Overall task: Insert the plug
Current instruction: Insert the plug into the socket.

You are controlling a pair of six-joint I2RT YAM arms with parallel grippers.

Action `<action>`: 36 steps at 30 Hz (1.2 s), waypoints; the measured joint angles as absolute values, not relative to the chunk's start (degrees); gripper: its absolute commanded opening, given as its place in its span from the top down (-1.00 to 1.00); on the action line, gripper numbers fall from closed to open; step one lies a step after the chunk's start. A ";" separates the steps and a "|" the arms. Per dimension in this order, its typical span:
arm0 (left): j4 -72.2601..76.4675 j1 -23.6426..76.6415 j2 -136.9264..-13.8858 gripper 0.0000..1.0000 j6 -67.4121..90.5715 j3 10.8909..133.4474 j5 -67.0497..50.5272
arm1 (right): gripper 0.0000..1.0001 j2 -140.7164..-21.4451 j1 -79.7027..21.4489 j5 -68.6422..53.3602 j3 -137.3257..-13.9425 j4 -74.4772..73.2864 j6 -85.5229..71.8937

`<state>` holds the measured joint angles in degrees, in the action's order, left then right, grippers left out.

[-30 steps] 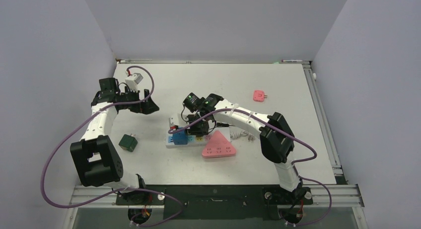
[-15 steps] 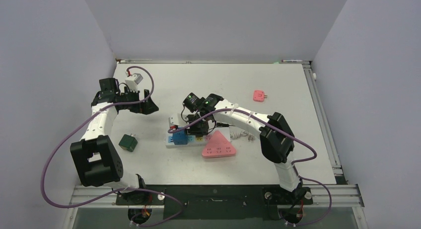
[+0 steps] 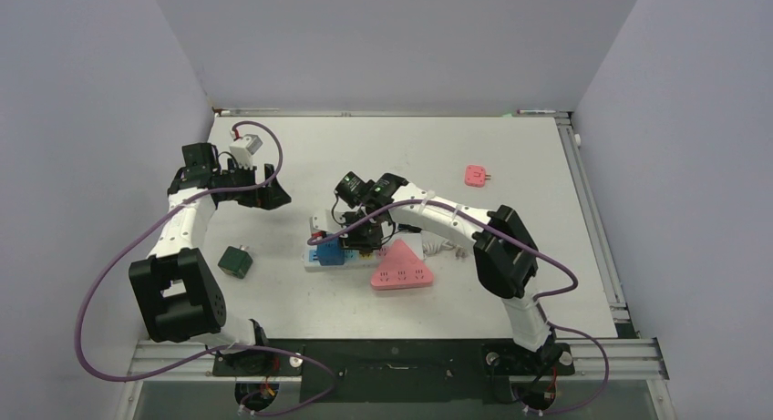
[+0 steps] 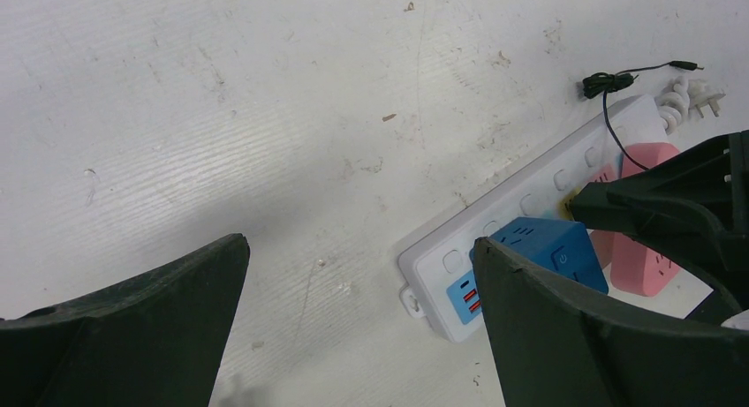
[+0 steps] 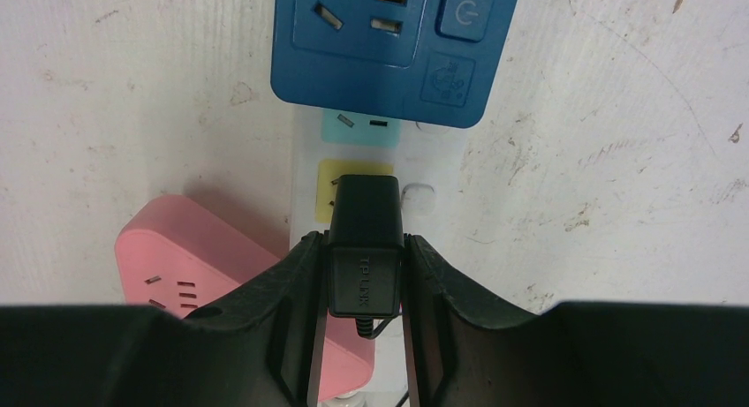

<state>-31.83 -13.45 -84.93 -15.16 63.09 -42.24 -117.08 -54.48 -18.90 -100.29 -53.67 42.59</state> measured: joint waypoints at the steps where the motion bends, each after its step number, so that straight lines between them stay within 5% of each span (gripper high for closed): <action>1: -31.81 -13.45 -84.93 -0.92 -15.16 63.09 -42.19 | 0.89 -117.25 -54.48 -18.83 -100.29 -53.60 42.57; 36: -31.77 -13.45 -84.93 -0.92 -15.14 62.83 -42.17 | 0.89 -116.86 -54.72 -18.44 -95.88 -47.79 39.44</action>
<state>-31.77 -13.45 -84.93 -15.14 62.83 -42.17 -116.86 -54.72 -18.44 -95.88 -47.79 39.44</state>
